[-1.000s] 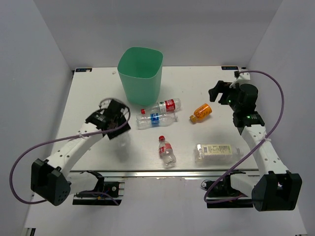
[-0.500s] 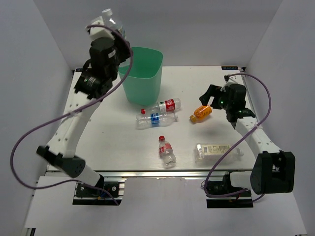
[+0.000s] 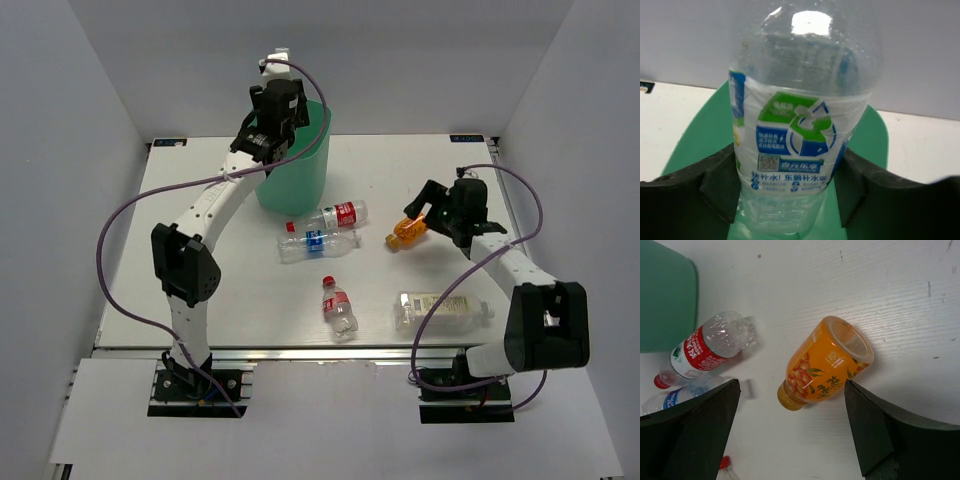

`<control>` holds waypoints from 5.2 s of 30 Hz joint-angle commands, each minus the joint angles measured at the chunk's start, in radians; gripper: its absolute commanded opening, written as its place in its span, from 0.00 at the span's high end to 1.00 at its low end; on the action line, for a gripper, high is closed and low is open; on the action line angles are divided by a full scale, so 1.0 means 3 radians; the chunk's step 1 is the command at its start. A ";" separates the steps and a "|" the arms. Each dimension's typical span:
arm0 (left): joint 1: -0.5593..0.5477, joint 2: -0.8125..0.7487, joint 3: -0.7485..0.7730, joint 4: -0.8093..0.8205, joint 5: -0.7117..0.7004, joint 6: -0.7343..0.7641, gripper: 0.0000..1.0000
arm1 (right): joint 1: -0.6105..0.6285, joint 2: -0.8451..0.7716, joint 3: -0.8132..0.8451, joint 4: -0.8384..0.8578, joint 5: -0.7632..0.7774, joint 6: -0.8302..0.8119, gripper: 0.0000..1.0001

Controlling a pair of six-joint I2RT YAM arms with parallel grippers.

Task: Put the plastic bottles in the bin

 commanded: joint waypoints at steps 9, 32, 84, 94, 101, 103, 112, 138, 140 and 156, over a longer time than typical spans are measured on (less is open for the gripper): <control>-0.0002 -0.0224 0.0073 0.0058 -0.0297 0.0092 0.02 | 0.0279 0.0647 0.0463 -0.0359 0.0661 0.0274 0.11; 0.0141 -0.3041 -0.3377 0.0212 -0.0220 -0.1062 0.02 | 0.0509 0.1031 0.1876 -0.0421 0.0325 -0.0517 0.70; -0.0314 -0.0833 -0.3000 0.0089 0.2292 0.1325 0.02 | 0.0177 -0.0728 0.0964 0.0801 -0.0663 -0.0902 0.11; -0.0492 -0.0577 -0.2934 -0.0039 0.2046 0.1227 0.02 | 0.0039 -0.0825 0.0775 0.0678 -0.0684 -0.0938 0.11; -0.0538 -0.0826 -0.2847 -0.0044 0.2147 0.1181 0.23 | -0.0043 -0.0907 0.0673 0.0704 -0.0576 -0.0938 0.11; -0.0559 -0.0995 -0.2826 -0.0024 0.2255 0.1222 0.37 | -0.0053 -0.0922 0.0652 0.0709 -0.0571 -0.0938 0.11; -0.0595 -0.2084 -0.2786 0.0421 0.2638 0.1416 0.58 | -0.0171 -0.1004 0.0565 0.0740 -0.0586 -0.0892 0.11; 0.0336 -0.0777 -0.1543 0.2303 0.0967 0.0501 0.35 | 0.1020 0.0902 0.1480 -0.0528 -0.1304 -0.4076 0.11; 0.0351 -0.0705 -0.1431 0.2207 0.0972 0.0496 0.29 | 0.1107 0.1056 0.1684 -0.0748 -0.1267 -0.4332 0.11; 0.0356 -0.1266 -0.1470 0.1434 0.0190 0.0343 0.02 | 0.1434 0.2360 0.2569 -0.0983 -0.0709 -0.4793 0.11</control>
